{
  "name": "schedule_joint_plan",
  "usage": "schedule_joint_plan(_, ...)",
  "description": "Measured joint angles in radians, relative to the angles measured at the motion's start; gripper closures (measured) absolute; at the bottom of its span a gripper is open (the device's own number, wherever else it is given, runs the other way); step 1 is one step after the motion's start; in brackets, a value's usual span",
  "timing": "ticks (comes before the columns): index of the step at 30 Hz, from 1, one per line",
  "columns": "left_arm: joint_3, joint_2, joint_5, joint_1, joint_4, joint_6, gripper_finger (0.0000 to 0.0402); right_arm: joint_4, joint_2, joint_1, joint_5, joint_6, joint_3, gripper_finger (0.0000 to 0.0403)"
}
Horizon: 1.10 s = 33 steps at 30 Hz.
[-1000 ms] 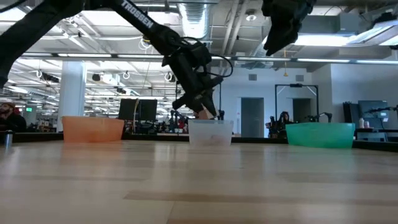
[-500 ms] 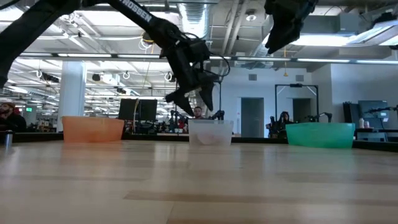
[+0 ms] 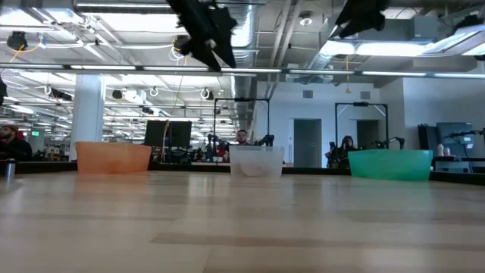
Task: Sort & place blocks by color
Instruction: Return to Home Position
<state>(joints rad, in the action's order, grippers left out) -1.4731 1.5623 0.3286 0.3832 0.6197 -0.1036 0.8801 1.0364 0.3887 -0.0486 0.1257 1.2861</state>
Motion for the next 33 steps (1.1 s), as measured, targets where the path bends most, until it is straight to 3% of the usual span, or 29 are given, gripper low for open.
schedule_joint_plan(7, 0.465, -0.381, -0.098, -0.049, -0.386, 0.000, 0.0159, -0.079, -0.068, -0.135, -0.009, 0.044, -0.003, 0.0148)
schedule_joint_plan(12, 0.708, -0.574, -0.245, -0.048, -0.624, -0.063, 0.0204, -0.392, -0.118, -0.208, -0.032, -0.001, -0.162, 0.0148)
schedule_joint_plan(19, 0.812, -0.722, -0.280, -0.025, -0.646, -0.070, 0.0312, -0.822, -0.172, -0.214, -0.029, 0.084, -0.457, 0.0148)
schedule_joint_plan(24, 0.829, -0.811, -0.328, -0.016, -0.579, -0.055, 0.0393, -0.949, -0.197, -0.215, 0.018, 0.149, -0.609, 0.0156)
schedule_joint_plan(28, 0.906, -0.920, -0.349, -0.020, -0.562, -0.098, 0.0398, -1.004, -0.261, -0.231, 0.023, 0.181, -0.715, 0.0218)
schedule_joint_plan(33, 1.080, -1.106, -0.351, -0.039, -0.579, -0.187, 0.0401, -1.084, -0.380, -0.240, 0.024, 0.183, -0.852, 0.0368)
